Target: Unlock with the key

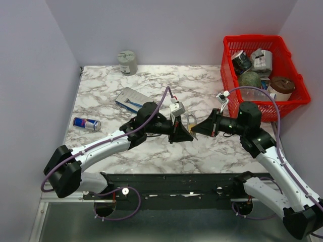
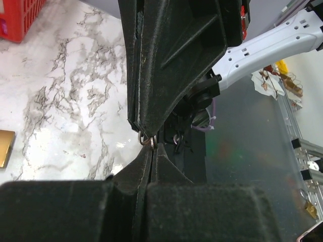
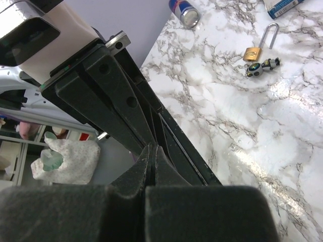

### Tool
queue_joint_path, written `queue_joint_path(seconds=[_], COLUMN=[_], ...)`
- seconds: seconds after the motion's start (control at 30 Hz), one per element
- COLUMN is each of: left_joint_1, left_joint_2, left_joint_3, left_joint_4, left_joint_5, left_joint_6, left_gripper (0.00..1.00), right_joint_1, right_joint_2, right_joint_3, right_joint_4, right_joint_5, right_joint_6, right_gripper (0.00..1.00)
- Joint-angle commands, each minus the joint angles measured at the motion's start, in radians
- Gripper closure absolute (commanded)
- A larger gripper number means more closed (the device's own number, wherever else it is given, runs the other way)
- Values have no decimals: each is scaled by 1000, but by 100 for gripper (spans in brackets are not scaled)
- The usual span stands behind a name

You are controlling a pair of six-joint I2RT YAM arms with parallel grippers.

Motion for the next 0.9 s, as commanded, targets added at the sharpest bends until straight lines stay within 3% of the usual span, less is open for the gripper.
queue_joint_path(seconds=[0.0,0.1,0.2,0.23,0.33,0.43,0.67,0.87], left_joint_1=[-14,-14,-15,-17,-22,-26,-29,-29], left_joint_2=[-20,-27,-46,-50,-49,-49,-40,-35], left_joint_3=[24,46,54,52,58,55,52,55], left_joint_4=[-67,-165,-286,-311,-415,-474,-480,-490], left_joint_5=[0,21,38,49,86,97,163,172], left_joint_6=[59,116,193,210,268,303,308,316], left_gripper=[100,100,100,100,100,100,100,100], right_joint_1=[3,3,3,1,3,7,95,246], right_joint_2=[-17,-20,-25,-28,-49,-66,-69,-20], right_joint_3=[-6,18,59,66,63,46,-9,-43], right_joint_4=[-25,-107,-222,-239,-261,-250,-192,-131], right_joint_5=[13,56,100,99,64,4,-32,25], right_joint_6=[-30,-124,-257,-312,-378,-400,-403,-385], right_gripper=[99,98,80,66,47,41,50,55])
